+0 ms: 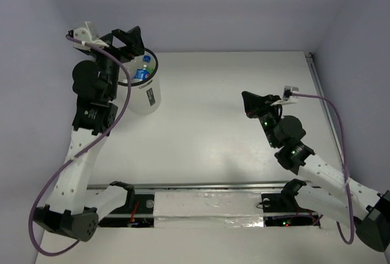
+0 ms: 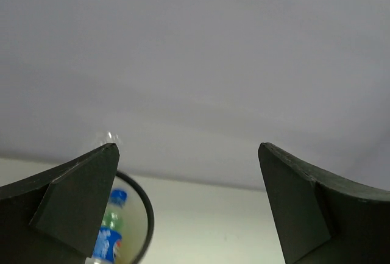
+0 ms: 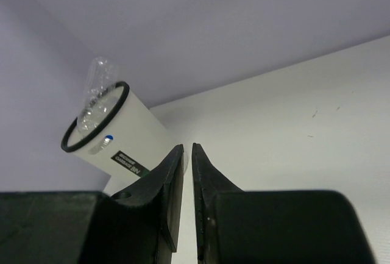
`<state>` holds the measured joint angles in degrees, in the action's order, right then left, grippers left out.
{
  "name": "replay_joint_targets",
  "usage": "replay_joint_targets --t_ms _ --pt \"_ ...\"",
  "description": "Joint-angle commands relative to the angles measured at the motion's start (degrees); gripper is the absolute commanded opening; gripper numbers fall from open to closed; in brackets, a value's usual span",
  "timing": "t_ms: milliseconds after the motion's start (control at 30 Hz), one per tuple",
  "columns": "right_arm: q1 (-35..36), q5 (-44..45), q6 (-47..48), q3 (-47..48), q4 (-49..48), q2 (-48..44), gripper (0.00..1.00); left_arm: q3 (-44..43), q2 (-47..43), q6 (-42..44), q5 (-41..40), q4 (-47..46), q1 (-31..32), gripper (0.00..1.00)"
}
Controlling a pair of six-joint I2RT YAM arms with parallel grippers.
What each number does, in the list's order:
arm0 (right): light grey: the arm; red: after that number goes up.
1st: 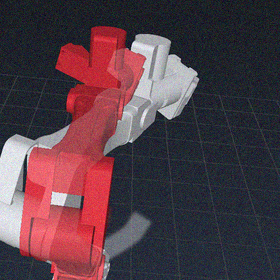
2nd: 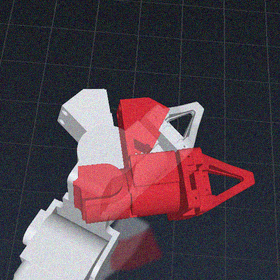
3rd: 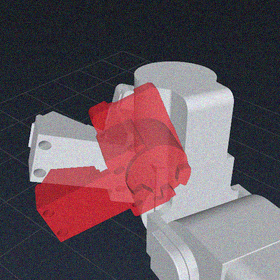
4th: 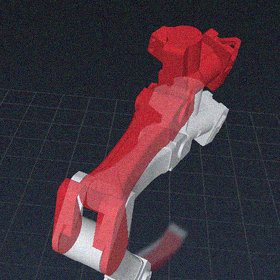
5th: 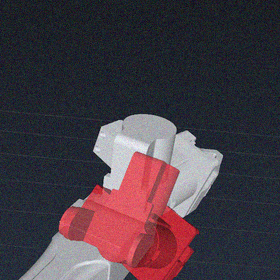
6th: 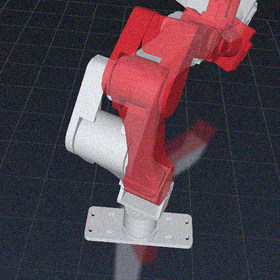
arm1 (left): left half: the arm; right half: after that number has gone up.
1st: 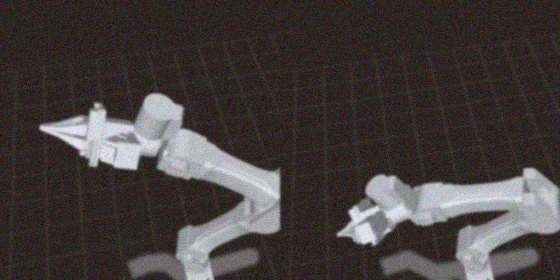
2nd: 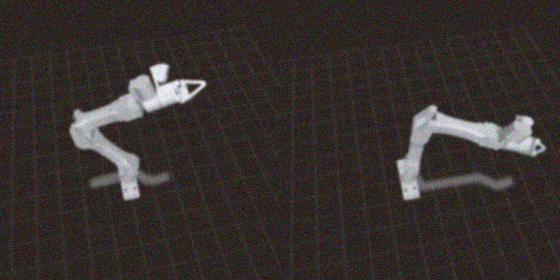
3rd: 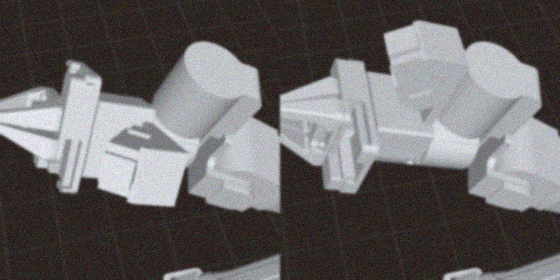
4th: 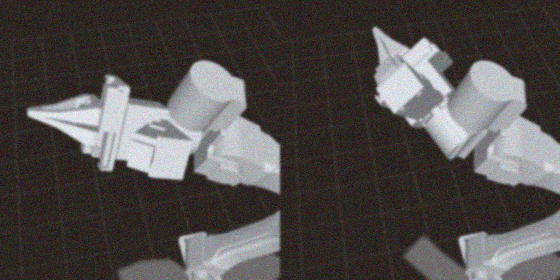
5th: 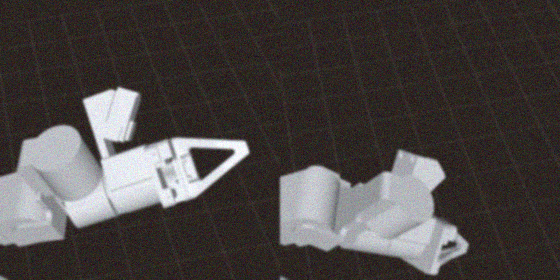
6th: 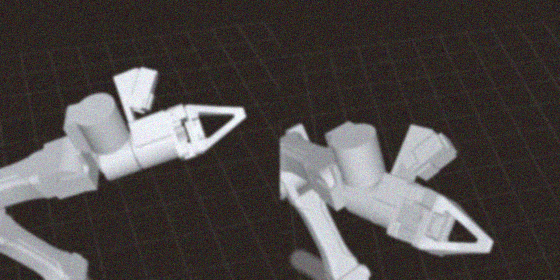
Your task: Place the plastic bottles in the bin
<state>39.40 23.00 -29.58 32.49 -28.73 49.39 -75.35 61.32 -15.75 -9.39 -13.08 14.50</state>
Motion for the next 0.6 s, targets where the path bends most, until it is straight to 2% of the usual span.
replay_joint_targets --t_ms 0,100,200,233,367,467,567 --pt "-0.11 5.64 0.49 -2.16 -2.91 -5.25 0.17 3.53 -8.19 -4.9 7.61 5.26 0.18 0.99" --pt "-0.11 11.94 0.75 -5.49 -4.92 -11.12 0.28 11.0 -18.55 -4.82 10.88 5.26 0.18 0.99" --pt "-0.11 16.88 1.37 -8.22 -6.51 -15.44 0.46 16.89 -27.09 -4.29 10.71 8.68 0.18 0.99" --pt "-0.11 17.59 1.63 -8.58 -6.86 -15.98 0.56 19.51 -28.96 -4.29 11.32 9.64 0.18 0.99" --pt "-0.11 18.83 2.68 -8.85 -7.92 -14.85 0.73 25.07 -35.82 -4.03 11.94 15.17 0.18 0.99" --pt "-0.11 19.01 3.92 -7.97 -8.09 -11.78 0.76 28.68 -39.87 -2.8 12.64 16.16 0.18 0.99" --pt "-0.11 20.58 5.32 -7.27 -7.48 -10.37 0.78 28.51 -42.07 -1.66 12.46 17.99 0.18 0.99"
